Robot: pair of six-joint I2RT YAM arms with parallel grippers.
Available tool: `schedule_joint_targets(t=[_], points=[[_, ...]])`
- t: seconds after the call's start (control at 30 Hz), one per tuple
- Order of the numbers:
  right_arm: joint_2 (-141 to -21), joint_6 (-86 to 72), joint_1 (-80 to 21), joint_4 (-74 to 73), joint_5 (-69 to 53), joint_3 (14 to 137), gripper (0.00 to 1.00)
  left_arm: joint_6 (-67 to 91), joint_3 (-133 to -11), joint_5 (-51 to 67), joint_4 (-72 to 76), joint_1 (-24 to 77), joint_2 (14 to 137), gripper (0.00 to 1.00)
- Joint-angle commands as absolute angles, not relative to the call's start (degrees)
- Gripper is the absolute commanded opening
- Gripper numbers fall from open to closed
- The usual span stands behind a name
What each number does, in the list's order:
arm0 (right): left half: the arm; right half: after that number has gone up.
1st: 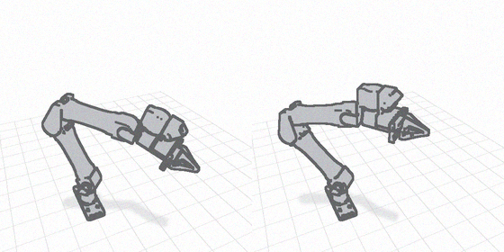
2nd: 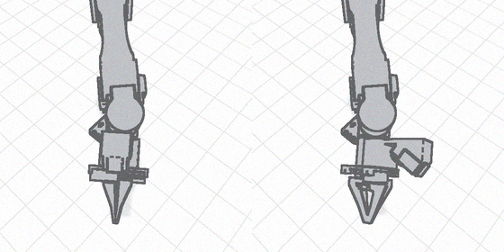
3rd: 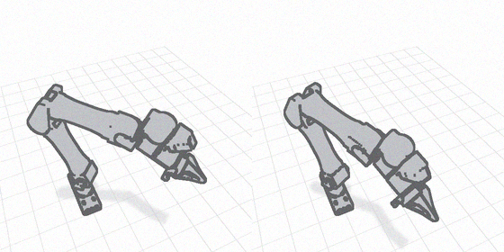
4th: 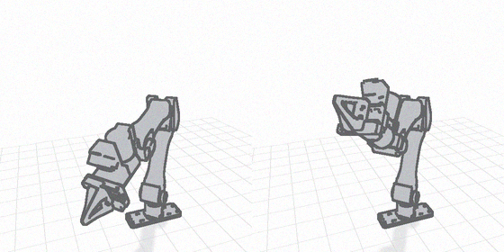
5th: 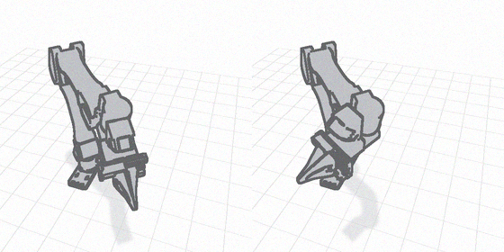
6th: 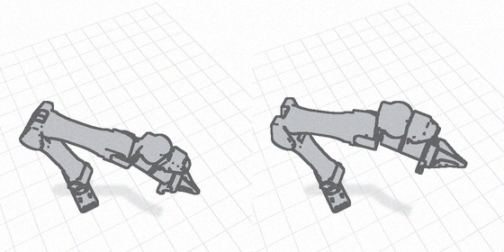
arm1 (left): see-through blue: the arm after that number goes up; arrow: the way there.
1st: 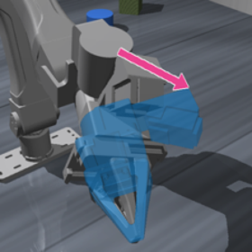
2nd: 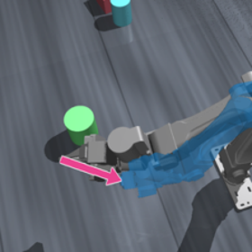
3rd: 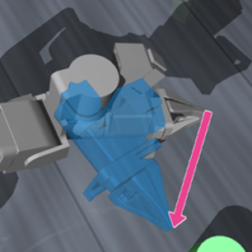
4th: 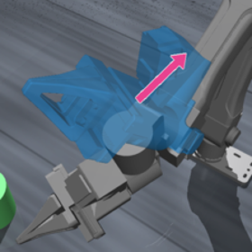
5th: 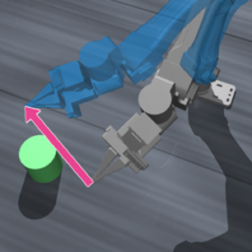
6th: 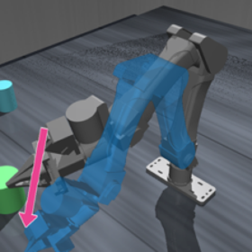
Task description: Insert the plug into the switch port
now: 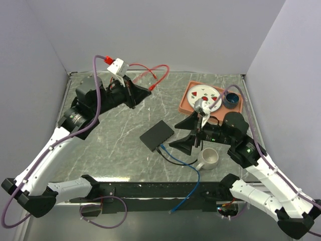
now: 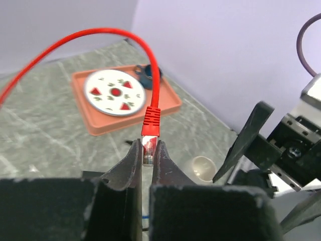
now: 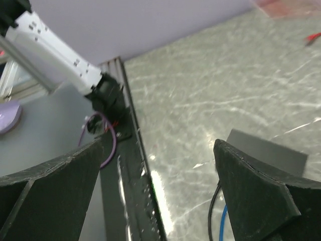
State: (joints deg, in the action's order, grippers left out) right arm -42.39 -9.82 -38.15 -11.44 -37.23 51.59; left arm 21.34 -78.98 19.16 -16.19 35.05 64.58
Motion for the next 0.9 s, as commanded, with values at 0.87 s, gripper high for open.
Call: schedule_joint_targets(t=[0.87], points=[[-45.96, 2.28, -38.32, -11.78, -43.5, 62.58, 0.98, -2.11, -75.32, 33.93, -28.56, 43.85, 63.63, 0.01]])
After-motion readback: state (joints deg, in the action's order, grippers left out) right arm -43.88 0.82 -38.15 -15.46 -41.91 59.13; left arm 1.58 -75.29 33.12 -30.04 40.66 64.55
